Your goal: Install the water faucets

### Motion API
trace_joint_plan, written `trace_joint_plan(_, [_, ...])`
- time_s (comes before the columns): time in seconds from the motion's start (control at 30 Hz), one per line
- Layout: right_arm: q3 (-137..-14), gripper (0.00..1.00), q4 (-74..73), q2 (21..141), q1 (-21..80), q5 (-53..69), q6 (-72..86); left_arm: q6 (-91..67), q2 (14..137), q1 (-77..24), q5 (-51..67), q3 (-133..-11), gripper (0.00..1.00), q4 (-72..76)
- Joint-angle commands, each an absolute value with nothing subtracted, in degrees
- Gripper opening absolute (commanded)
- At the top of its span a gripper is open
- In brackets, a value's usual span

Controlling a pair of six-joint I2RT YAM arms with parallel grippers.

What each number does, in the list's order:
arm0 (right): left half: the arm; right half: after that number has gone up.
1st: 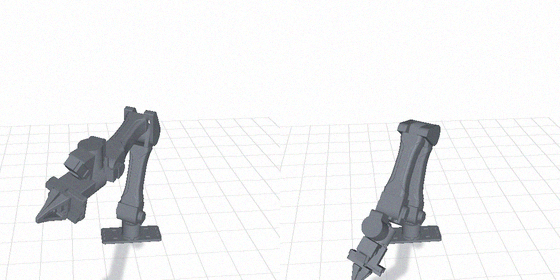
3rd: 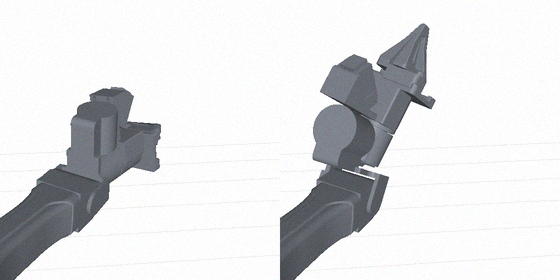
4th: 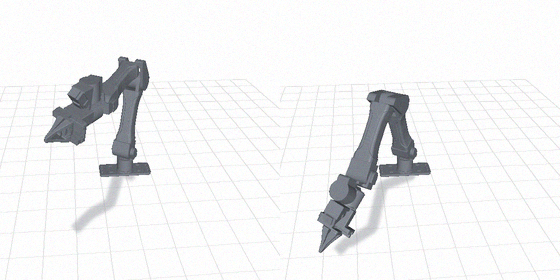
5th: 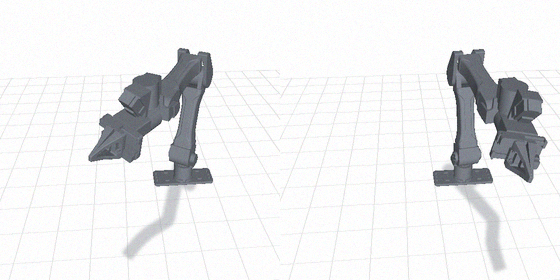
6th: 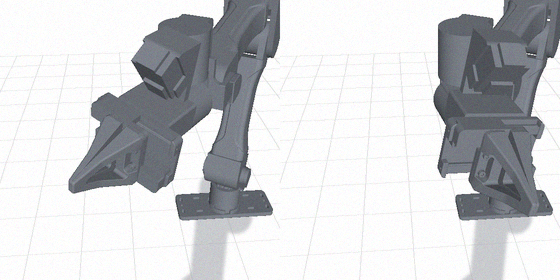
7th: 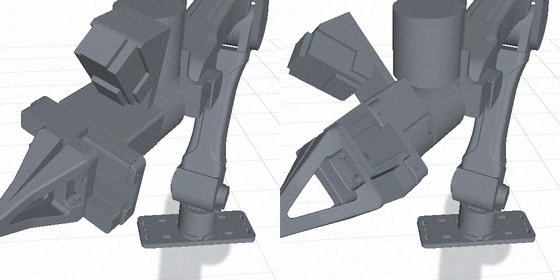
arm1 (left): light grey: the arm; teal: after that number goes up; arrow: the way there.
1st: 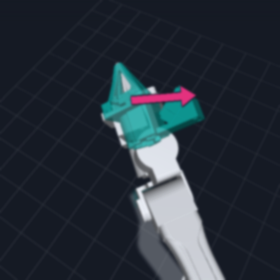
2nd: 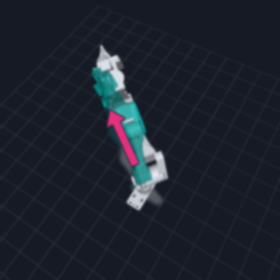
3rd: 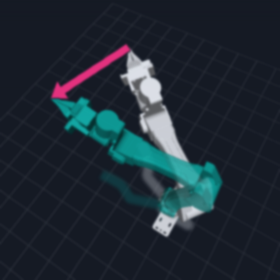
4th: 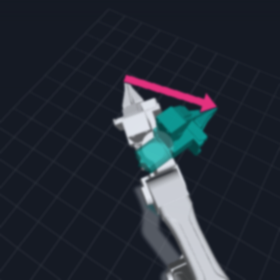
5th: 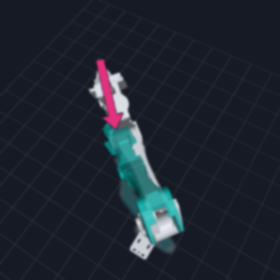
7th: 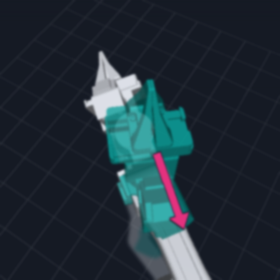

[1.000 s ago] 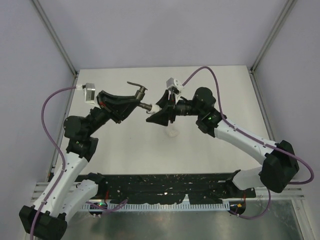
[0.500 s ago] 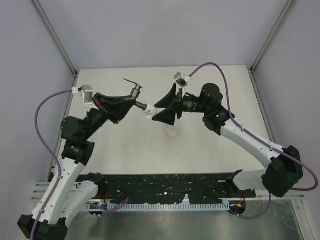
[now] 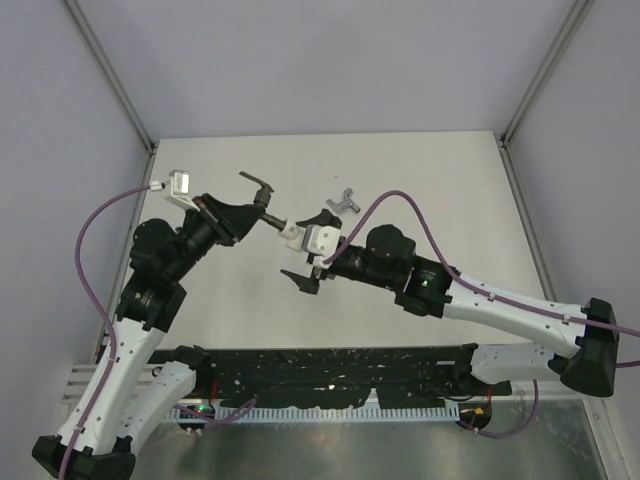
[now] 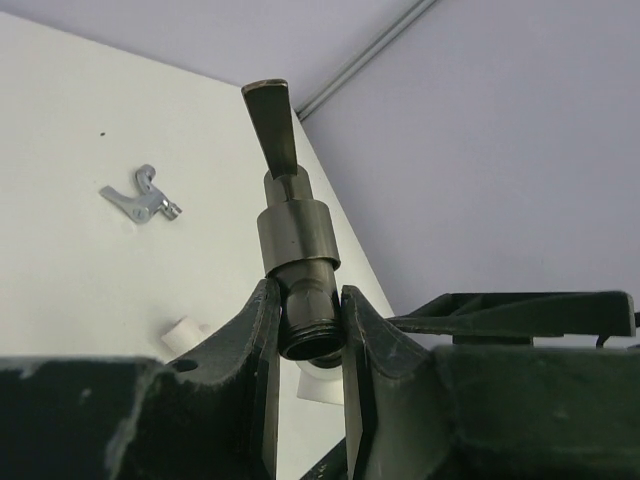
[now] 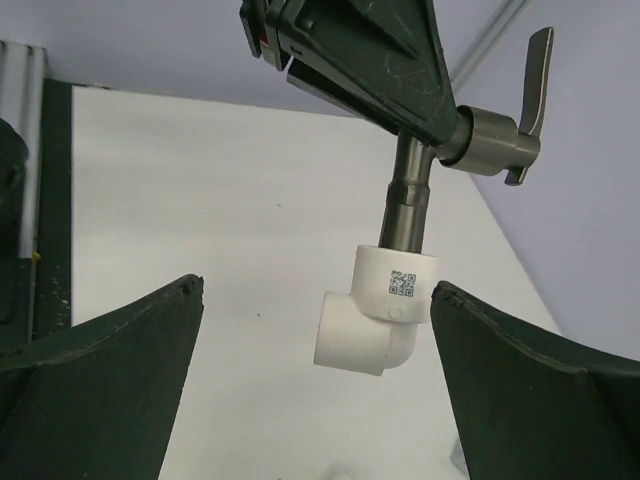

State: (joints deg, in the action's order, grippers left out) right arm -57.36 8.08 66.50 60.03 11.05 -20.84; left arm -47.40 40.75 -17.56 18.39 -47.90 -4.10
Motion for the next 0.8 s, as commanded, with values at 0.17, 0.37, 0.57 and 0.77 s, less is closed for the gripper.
trace_joint_plan(0.17, [-58.8, 0.99, 14.8, 75.3, 67.4, -18.9, -40.3, -51.3, 39.0, -17.5, 17.7, -51.3, 0.0, -3.4])
trace_joint_plan(0.37, [-59.8, 0.81, 15.9, 76.6, 67.9, -17.9, -39.5, -49.1, 38.8, -17.6, 18.3, -51.3, 0.0, -4.0])
trace_joint_plan(0.57, [-60.6, 0.45, 13.9, 75.0, 67.9, -14.3, -36.5, -44.5, 38.8, -17.5, 19.2, -51.7, 0.0, -5.4])
trace_joint_plan(0.77, [-62.6, 0.13, 7.0, 71.7, 64.2, 3.8, -26.8, -33.9, 37.9, -17.6, 22.5, -51.6, 0.0, -4.0])
